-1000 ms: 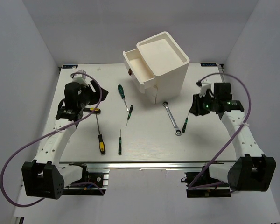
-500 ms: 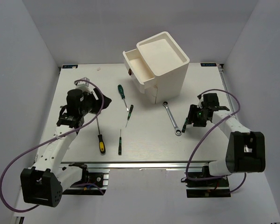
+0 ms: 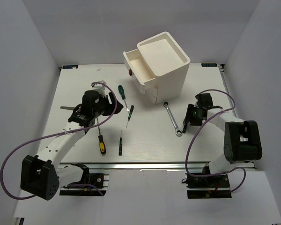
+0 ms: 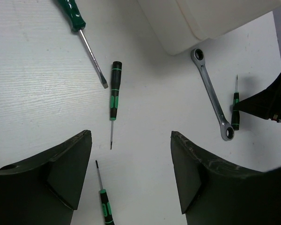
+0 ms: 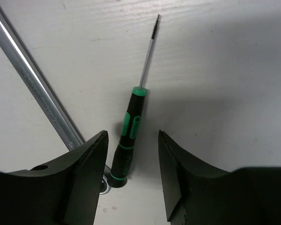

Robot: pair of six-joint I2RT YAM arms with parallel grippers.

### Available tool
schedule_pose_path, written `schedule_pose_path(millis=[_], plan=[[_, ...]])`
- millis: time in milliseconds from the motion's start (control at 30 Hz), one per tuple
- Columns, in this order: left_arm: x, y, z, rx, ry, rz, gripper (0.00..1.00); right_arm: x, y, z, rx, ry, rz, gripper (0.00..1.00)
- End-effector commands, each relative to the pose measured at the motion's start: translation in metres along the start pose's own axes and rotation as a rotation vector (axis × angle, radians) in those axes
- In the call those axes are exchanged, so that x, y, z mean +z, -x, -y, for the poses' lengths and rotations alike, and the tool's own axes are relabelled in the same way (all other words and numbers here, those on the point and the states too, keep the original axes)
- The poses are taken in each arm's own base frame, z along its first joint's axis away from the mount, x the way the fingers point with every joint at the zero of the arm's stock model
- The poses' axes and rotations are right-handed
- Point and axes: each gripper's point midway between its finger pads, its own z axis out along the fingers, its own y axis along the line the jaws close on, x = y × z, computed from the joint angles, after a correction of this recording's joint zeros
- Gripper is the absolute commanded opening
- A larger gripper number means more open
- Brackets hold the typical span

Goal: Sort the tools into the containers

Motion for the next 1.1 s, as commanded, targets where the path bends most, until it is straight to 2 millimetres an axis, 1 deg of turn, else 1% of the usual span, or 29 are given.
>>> schedule_pose_path(millis=[0, 67, 167, 267, 367, 433, 467, 500, 533, 567, 600, 667, 700, 767, 800, 833, 867, 900, 933, 967, 1000, 1033, 1067], plan=[[-0.003, 0.019, 0.006, 0.041, 0.005, 0.052, 0.78, 0.004, 0.020, -0.011, -0.008, -0.006, 0.081, 0.52], [-0.002, 0.016, 0.005, 0.045, 0.011, 0.041, 0.77, 0.008, 0.018, -0.009, -0.019, -0.032, 0.079, 0.51], [-0.001, 0.013, 0.003, 0.050, 0.018, 0.031, 0.76, 0.014, 0.011, 0.006, -0.012, -0.123, 0.071, 0.49], [-0.001, 0.007, 0.001, 0.051, 0.034, 0.015, 0.75, 0.015, 0.005, 0.014, -0.013, -0.159, 0.058, 0.44], [-0.001, -0.001, 0.000, 0.058, 0.047, -0.002, 0.75, 0.013, -0.004, 0.018, -0.013, -0.165, 0.041, 0.36], [0.001, -0.008, 0.001, 0.065, 0.046, -0.016, 0.75, 0.013, -0.013, 0.022, -0.015, -0.170, 0.028, 0.26], [0.002, -0.011, 0.001, 0.068, 0.046, -0.022, 0.75, 0.012, -0.014, 0.024, -0.013, -0.173, 0.027, 0.20], [0.003, -0.017, 0.001, 0.072, 0.043, -0.033, 0.75, 0.011, -0.016, 0.025, -0.012, -0.171, 0.023, 0.17], [0.004, -0.018, 0.002, 0.073, 0.039, -0.035, 0.75, 0.008, -0.014, 0.025, -0.007, -0.164, 0.032, 0.14], [0.006, -0.021, 0.002, 0.076, 0.036, -0.042, 0.75, 0.005, -0.014, 0.027, 0.004, -0.161, 0.030, 0.10], [0.008, -0.024, 0.002, 0.078, 0.033, -0.046, 0.75, -0.002, -0.006, 0.021, -0.013, -0.131, 0.052, 0.06], [0.013, -0.029, 0.002, 0.081, 0.028, -0.054, 0.74, -0.012, 0.003, 0.017, -0.034, -0.108, 0.076, 0.00], [0.014, -0.033, 0.002, 0.081, 0.023, -0.060, 0.75, -0.023, 0.014, 0.010, -0.075, -0.082, 0.113, 0.00], [0.018, -0.036, 0.001, 0.083, 0.020, -0.067, 0.74, -0.037, 0.026, -0.001, -0.123, -0.033, 0.155, 0.00], [0.022, -0.039, 0.002, 0.086, 0.011, -0.075, 0.75, -0.051, 0.033, -0.021, -0.162, 0.067, 0.188, 0.00], [0.024, -0.041, 0.003, 0.094, 0.004, -0.082, 0.75, -0.062, 0.041, -0.035, -0.241, 0.135, 0.217, 0.00], [0.027, -0.042, 0.003, 0.098, -0.001, -0.086, 0.75, -0.072, 0.042, -0.048, -0.291, 0.202, 0.233, 0.00], [0.029, -0.043, 0.004, 0.102, -0.011, -0.087, 0.75, -0.095, 0.038, -0.079, -0.371, 0.385, 0.250, 0.00], [0.034, -0.048, 0.003, 0.104, -0.011, -0.106, 0.75, -0.109, 0.035, -0.095, -0.434, 0.477, 0.263, 0.00], [0.037, -0.048, 0.003, 0.112, -0.012, -0.109, 0.75, -0.125, 0.037, -0.111, -0.570, 0.547, 0.310, 0.00], [0.039, -0.051, 0.003, 0.117, -0.013, -0.116, 0.74, -0.148, 0.028, -0.132, -0.663, 0.669, 0.336, 0.00], [0.043, -0.056, -0.001, 0.118, 0.000, -0.133, 0.74, -0.159, 0.023, -0.143, -0.743, 0.724, 0.352, 0.00], [0.046, -0.055, -0.001, 0.119, 0.003, -0.132, 0.74, -0.178, 0.016, -0.163, -0.898, 0.794, 0.401, 0.00]])
